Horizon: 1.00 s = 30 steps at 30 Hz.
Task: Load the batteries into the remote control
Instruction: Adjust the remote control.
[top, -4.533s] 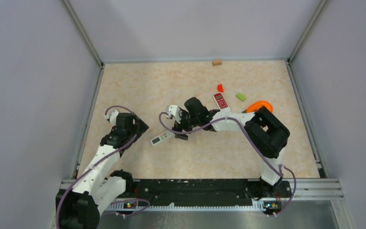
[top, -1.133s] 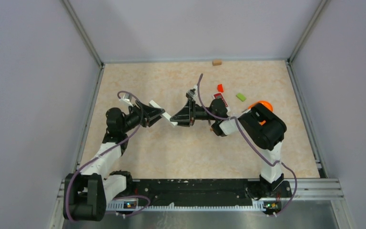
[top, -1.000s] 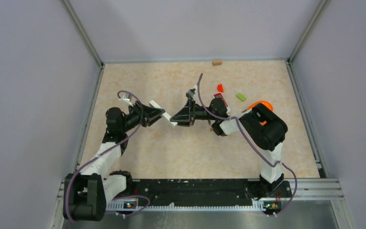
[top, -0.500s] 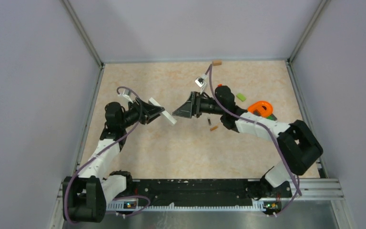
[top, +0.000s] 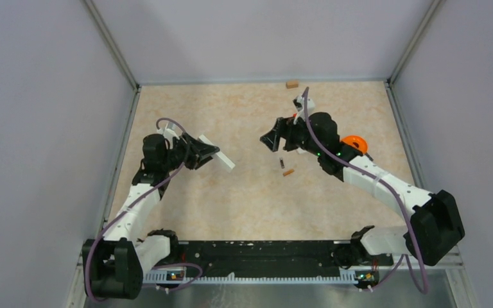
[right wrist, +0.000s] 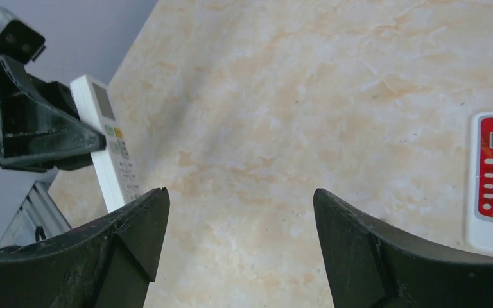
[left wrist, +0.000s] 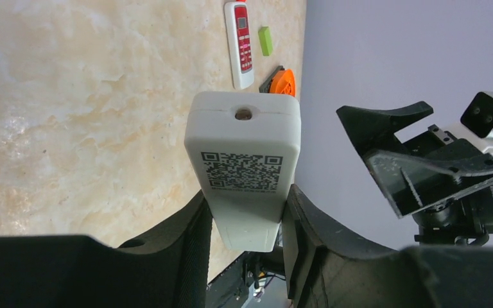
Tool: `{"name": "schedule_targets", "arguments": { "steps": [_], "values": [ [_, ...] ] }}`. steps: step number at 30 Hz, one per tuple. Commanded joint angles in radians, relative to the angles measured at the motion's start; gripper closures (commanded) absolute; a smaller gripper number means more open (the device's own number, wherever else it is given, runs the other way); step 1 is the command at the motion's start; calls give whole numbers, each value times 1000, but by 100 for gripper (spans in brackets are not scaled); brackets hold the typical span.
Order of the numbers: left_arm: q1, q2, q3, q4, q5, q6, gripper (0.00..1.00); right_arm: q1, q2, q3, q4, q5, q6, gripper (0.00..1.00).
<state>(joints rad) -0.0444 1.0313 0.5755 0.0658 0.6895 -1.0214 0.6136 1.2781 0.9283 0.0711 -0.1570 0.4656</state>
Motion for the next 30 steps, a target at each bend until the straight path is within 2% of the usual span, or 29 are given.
{"name": "schedule_targets", "arguments": {
  "steps": [1,3,5,7,9,11,17,22,27,30],
  "values": [
    [4,-6,66,-54,-29,-2,100,106,35,40,-41,15,-101,18],
    [4,-2,71,-57,-24,-20,100,187,87,104,-103,56,-148,19],
    [4,-1,74,-57,-18,-31,100,237,137,147,-131,61,-165,25],
    [5,-3,74,-59,-16,-32,100,248,174,144,-88,5,-135,30],
    [5,-7,76,-61,-15,-31,100,255,184,112,51,-68,-106,31],
    [4,-8,76,-61,-9,-33,100,273,192,104,113,-108,-106,31],
    [4,-8,76,-61,15,-44,100,306,263,170,101,-104,-129,32],
    [5,-13,76,-61,25,-56,100,330,318,216,76,-80,-142,39],
    [5,-26,73,-90,33,-59,94,341,349,244,91,-64,-144,63],
    [4,-34,73,-90,36,-56,87,341,355,252,108,-81,-131,86]
  ]
}}
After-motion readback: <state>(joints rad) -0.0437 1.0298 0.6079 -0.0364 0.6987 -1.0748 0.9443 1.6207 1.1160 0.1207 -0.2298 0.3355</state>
